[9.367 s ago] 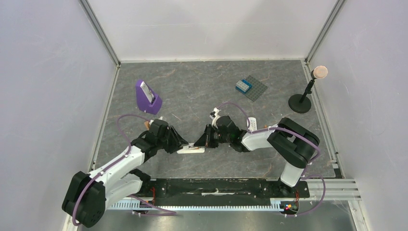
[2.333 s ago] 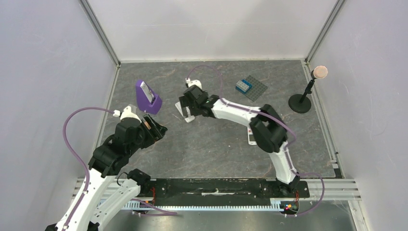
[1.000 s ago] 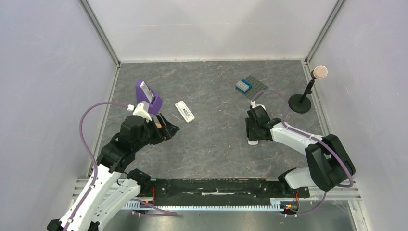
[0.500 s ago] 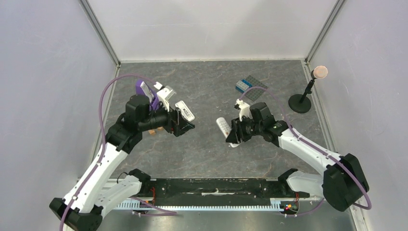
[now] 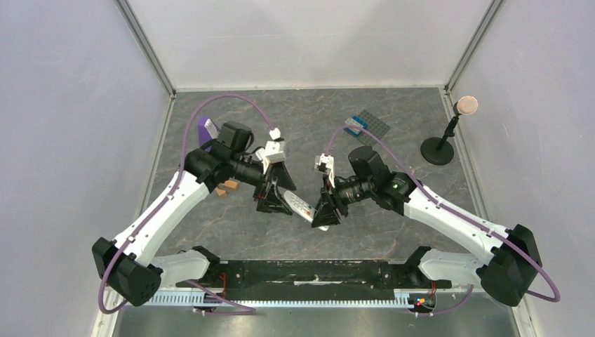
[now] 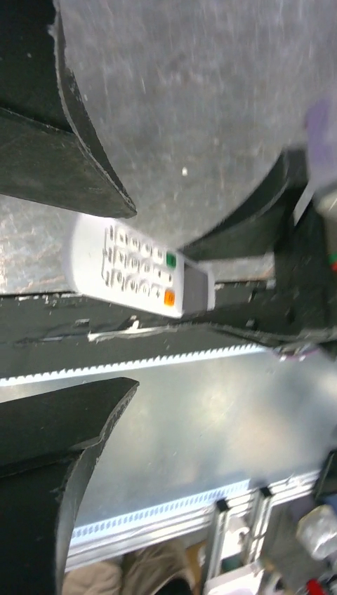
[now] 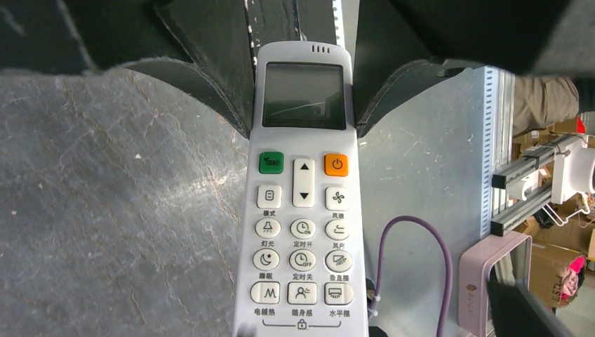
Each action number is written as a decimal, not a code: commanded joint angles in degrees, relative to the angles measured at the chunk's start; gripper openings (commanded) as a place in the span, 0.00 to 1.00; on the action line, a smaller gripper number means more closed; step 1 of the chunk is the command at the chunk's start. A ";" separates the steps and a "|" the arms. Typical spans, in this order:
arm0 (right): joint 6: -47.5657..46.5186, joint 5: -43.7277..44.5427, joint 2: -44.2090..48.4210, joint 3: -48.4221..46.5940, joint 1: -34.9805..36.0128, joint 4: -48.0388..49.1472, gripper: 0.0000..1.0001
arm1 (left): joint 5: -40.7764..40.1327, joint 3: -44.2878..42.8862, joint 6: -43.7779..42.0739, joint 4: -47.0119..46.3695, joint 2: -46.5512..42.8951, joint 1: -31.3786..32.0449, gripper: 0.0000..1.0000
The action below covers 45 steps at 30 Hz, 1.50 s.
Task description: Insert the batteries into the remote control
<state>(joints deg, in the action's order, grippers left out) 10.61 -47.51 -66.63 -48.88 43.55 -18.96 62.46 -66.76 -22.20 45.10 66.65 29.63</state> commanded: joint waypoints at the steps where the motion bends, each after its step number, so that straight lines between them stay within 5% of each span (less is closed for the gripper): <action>1: -4.19 -3.16 -0.39 -6.06 0.39 -2.94 0.23 | 5.78 0.82 -6.49 4.42 0.06 4.62 0.89; 9: -8.40 -1.47 -3.39 -10.33 0.66 -9.24 0.23 | 3.05 2.32 -5.98 4.55 2.56 7.71 0.78; 18: -10.01 -2.28 -2.64 -10.53 1.53 -10.75 0.22 | -3.35 2.74 -5.14 5.53 3.72 7.90 0.86; 35: -12.41 -4.09 0.08 -9.68 2.50 -11.43 0.18 | -17.58 3.57 6.64 -6.11 1.74 7.81 0.80; 45: -10.87 -2.36 -1.10 -11.08 2.50 -10.48 0.18 | -8.77 3.24 1.96 0.59 3.26 7.81 0.82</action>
<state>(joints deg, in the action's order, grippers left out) -0.62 -47.46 -68.95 -56.21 45.60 -31.77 51.07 -63.35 -16.91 42.00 68.99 37.71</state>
